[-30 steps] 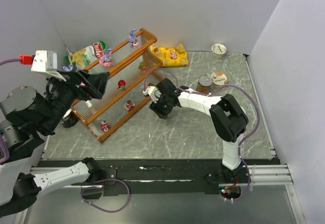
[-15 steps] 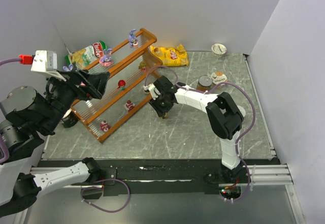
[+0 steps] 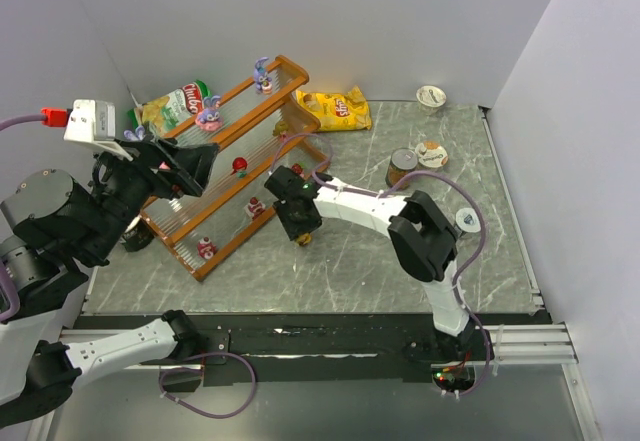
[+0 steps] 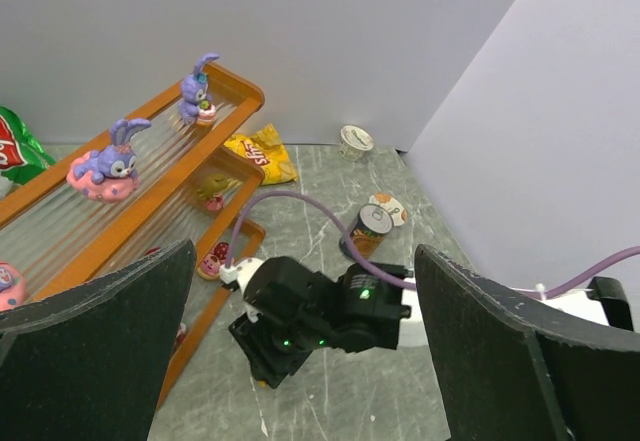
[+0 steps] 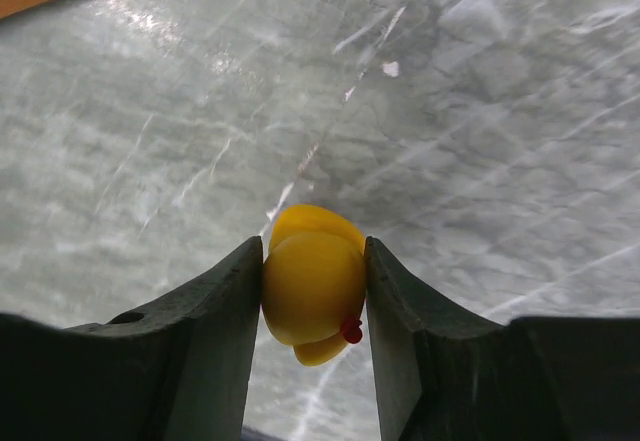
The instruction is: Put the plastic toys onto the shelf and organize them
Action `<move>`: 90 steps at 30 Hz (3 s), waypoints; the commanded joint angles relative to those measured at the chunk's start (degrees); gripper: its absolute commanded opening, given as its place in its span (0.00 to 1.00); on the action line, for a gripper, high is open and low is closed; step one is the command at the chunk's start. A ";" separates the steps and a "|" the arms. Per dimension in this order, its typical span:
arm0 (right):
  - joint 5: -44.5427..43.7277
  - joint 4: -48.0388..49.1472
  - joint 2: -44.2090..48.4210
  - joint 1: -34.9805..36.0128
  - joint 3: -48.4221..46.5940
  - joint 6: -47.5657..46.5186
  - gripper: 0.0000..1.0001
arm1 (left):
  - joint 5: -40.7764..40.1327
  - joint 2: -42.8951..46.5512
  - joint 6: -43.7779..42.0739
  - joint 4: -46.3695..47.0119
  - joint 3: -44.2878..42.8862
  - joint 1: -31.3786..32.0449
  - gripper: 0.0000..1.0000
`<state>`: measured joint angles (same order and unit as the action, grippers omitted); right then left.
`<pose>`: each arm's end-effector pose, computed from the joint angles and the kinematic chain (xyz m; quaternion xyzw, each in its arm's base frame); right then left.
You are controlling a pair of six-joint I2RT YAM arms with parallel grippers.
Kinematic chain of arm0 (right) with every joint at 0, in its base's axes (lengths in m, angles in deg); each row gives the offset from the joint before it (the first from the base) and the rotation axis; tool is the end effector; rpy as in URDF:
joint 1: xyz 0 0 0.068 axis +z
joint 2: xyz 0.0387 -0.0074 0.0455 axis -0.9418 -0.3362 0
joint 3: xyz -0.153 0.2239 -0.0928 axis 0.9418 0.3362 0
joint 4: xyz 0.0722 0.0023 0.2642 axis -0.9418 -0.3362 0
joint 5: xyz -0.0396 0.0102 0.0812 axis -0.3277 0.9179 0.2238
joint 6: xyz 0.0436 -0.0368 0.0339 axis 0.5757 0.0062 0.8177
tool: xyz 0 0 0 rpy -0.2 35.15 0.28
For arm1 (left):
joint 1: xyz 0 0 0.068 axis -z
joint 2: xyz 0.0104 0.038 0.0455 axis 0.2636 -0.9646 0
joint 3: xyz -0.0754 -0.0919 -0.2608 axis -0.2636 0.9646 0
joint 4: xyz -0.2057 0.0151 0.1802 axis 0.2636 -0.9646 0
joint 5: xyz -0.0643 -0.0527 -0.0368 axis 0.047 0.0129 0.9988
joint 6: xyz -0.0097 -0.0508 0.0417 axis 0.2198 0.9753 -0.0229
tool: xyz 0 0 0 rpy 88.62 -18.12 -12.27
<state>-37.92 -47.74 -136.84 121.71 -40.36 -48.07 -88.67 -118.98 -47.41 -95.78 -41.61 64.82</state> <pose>0.2888 0.3542 0.1924 -0.2664 0.9424 0.0791 0.1862 0.0784 -0.0553 0.5623 -0.0061 0.6843 -0.2885 0.6696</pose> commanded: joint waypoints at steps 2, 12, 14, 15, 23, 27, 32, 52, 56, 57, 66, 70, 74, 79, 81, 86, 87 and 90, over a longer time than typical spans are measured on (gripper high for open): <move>-7.18 3.86 -1.82 1.29 -0.60 3.37 0.06 | 1.54 0.25 0.68 1.54 0.05 0.21 0.96; -8.59 9.75 -1.03 2.70 4.33 2.75 0.22 | 1.54 0.96 1.03 1.54 0.76 0.21 0.96; -8.23 10.72 -0.85 2.70 5.12 2.57 0.29 | 1.54 1.05 1.03 1.46 0.75 0.21 0.96; -8.06 10.64 -1.03 2.70 5.12 2.40 0.31 | 1.45 1.05 1.03 1.45 0.67 0.21 0.96; -7.80 10.73 -0.94 2.61 4.50 2.04 0.63 | 1.28 1.05 1.12 1.37 0.75 0.21 0.96; -7.35 9.32 -1.73 2.61 3.19 0.55 0.80 | 1.19 0.96 1.12 1.37 0.84 0.21 0.96; -4.28 14.76 0.46 2.61 7.66 -0.85 0.88 | 1.10 0.69 1.03 1.28 0.76 0.21 0.96; -1.64 39.64 5.57 0.59 26.92 -7.27 0.73 | 1.45 -0.36 1.20 1.19 0.14 0.21 0.96; -3.04 39.82 5.30 0.68 26.92 -6.66 0.65 | 1.36 -0.62 1.12 0.75 -0.48 0.21 0.96; -3.31 39.73 5.30 0.68 27.09 -6.48 0.64 | 1.28 -0.54 1.12 0.75 -0.48 0.21 0.97; -5.42 38.33 8.02 0.85 27.27 -6.66 0.20 | 1.10 -0.54 1.03 0.93 -0.65 0.21 0.96; -6.03 35.35 10.31 1.55 24.38 -6.83 0.06 | 1.01 -0.36 1.03 0.84 -0.74 0.12 0.96; -6.56 28.42 12.41 2.61 19.63 -6.48 0.03 | 0.84 -0.19 0.94 0.66 -0.91 0.21 0.96; -6.48 21.72 14.44 4.54 11.29 -5.34 0.02 | 0.48 0.43 1.47 -0.39 -1.00 0.21 0.96; -7.00 19.18 14.44 6.12 8.65 -5.08 0.02 | 0.31 0.87 1.91 -0.74 -1.00 0.21 0.96; -8.58 13.11 11.03 8.85 -3.65 -4.46 0.02 | -0.83 1.75 3.48 -3.46 -1.70 0.21 0.96; -9.02 12.23 10.14 9.64 -5.58 -4.29 0.02 | -1.09 2.10 3.66 -3.81 -1.97 0.21 0.96; -9.90 9.15 6.63 10.61 -13.14 -3.67 0.02 | -1.36 2.89 3.93 -4.70 -2.32 0.21 0.96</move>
<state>-45.03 -33.51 -127.12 130.93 -45.01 -53.18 -88.86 -117.47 -44.72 -98.97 -41.70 64.82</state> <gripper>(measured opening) 0.513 0.966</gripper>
